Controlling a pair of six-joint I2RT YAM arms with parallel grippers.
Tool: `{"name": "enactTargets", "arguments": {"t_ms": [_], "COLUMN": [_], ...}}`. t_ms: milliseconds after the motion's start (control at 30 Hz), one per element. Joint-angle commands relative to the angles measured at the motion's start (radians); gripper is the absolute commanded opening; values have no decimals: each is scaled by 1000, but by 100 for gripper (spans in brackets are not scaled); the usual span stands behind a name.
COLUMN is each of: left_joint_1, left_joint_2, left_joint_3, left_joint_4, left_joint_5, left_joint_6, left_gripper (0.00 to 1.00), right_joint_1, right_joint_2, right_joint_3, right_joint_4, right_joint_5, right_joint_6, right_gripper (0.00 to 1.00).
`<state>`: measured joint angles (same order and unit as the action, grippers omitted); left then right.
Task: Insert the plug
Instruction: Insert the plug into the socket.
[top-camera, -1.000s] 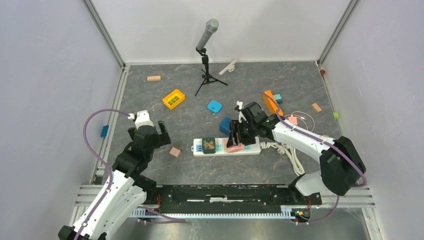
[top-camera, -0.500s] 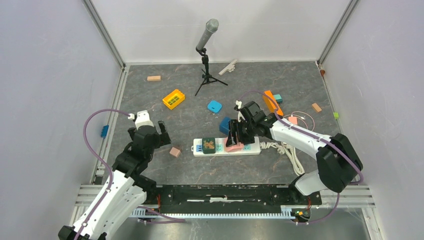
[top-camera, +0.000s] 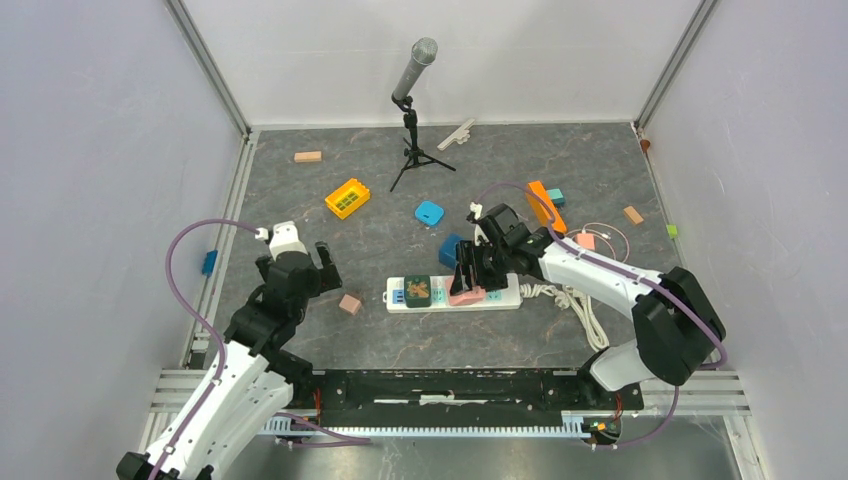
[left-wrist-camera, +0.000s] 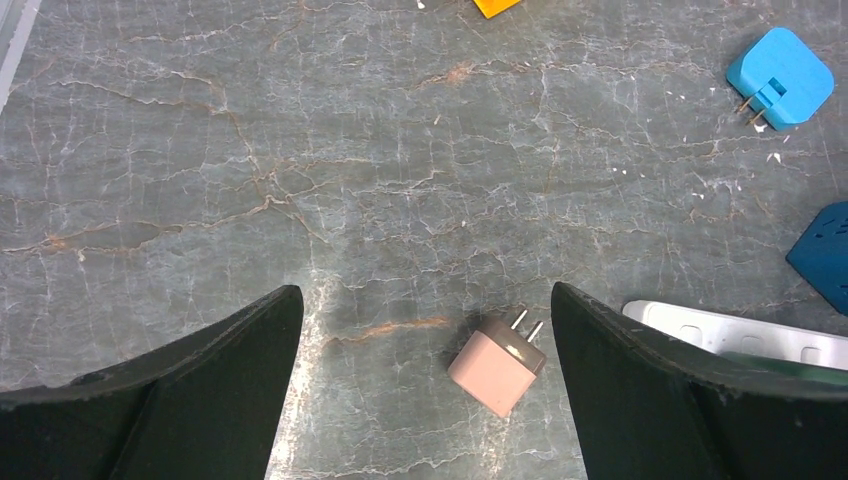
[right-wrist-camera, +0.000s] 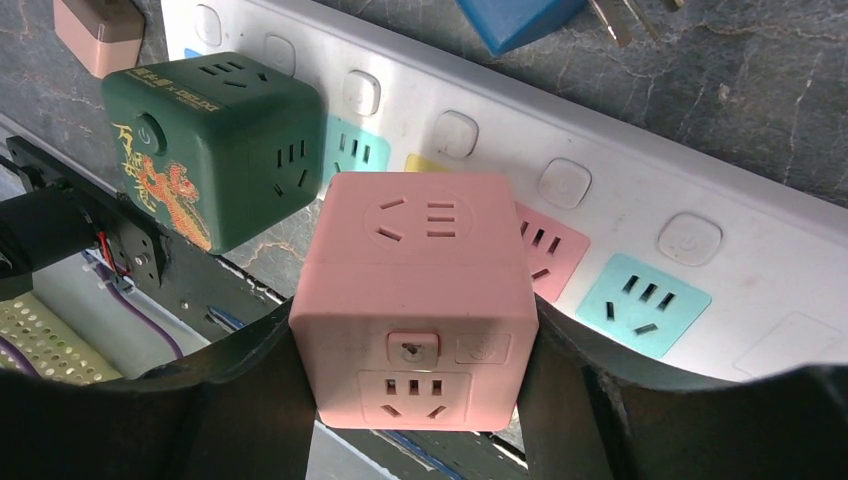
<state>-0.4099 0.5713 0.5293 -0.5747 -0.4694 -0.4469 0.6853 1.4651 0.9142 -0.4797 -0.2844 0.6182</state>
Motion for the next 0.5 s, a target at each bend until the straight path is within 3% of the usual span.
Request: {"name": "enactTargets", "arguments": {"t_ms": [0, 467], "left_joint_1": [4, 5], "left_joint_2": [-13, -73], "left_joint_3": [1, -14], "left_joint_4": [9, 4], "left_joint_5": [-18, -41], "left_joint_6": [-58, -86], "left_gripper": [100, 100], "right_joint_1": [2, 5], "right_joint_2": [-50, -41], "right_joint_3": [-22, -49], "right_joint_4": [14, -25], "right_joint_5": [25, 78], "right_joint_6": [30, 67], "right_gripper": [0, 0]}}
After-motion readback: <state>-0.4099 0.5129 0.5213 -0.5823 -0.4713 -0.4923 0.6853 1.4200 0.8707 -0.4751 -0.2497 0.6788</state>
